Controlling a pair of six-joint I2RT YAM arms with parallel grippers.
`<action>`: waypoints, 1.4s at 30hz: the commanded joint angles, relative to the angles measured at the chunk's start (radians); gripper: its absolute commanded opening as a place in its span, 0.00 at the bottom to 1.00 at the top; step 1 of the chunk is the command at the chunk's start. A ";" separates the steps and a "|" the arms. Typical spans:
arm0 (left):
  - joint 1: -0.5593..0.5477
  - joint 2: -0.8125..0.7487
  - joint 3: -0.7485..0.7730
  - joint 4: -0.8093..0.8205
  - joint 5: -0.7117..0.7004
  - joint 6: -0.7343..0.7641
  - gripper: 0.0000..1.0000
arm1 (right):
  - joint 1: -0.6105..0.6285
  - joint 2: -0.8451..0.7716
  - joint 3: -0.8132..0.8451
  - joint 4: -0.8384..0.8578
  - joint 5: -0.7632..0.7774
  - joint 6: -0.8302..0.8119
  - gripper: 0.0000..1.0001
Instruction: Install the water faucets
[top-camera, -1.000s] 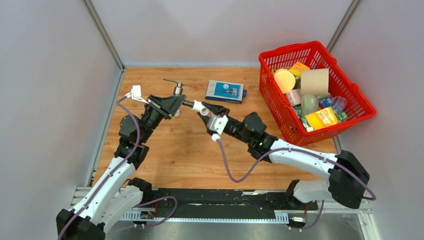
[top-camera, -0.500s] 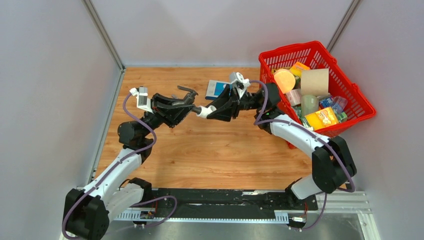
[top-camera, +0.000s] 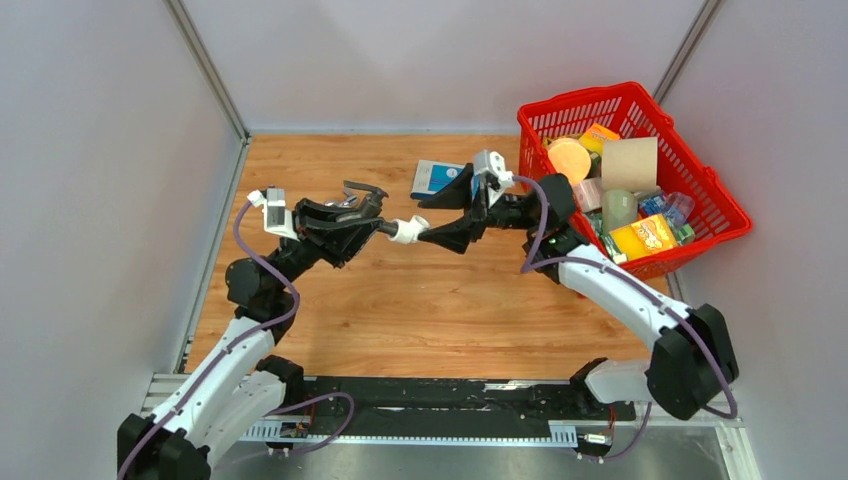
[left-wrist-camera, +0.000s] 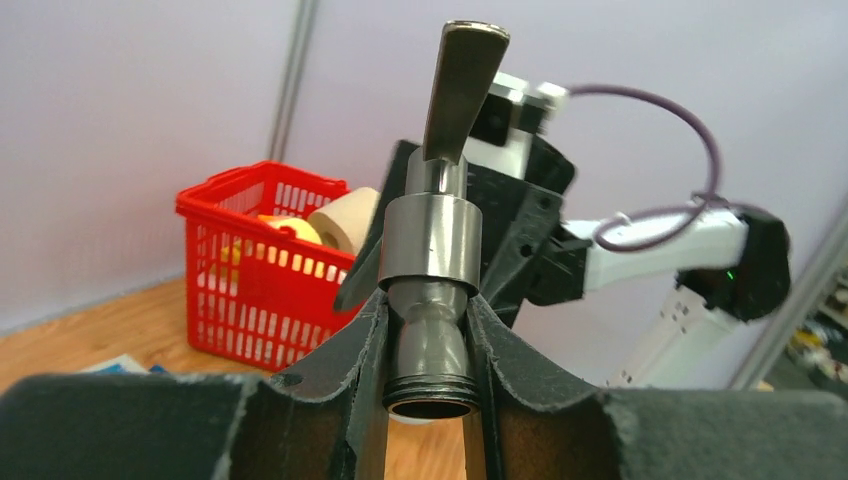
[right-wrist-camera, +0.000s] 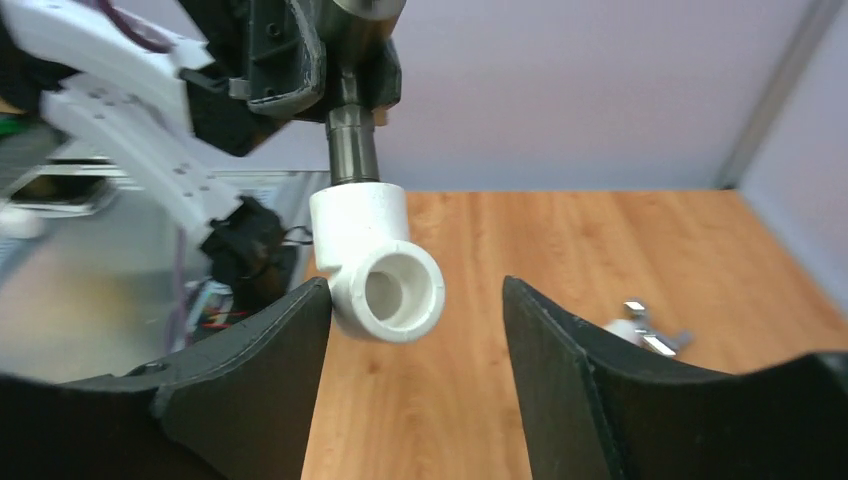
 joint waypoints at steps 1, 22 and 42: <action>-0.012 -0.077 0.030 -0.254 -0.257 -0.011 0.00 | 0.012 -0.135 -0.062 -0.124 0.305 -0.354 0.69; -0.012 -0.074 0.095 -0.565 -0.493 -0.458 0.00 | 0.527 -0.057 -0.262 0.092 1.151 -1.361 0.78; -0.012 -0.051 0.090 -0.330 -0.351 -0.335 0.00 | 0.423 -0.060 -0.173 0.050 0.965 -0.996 0.06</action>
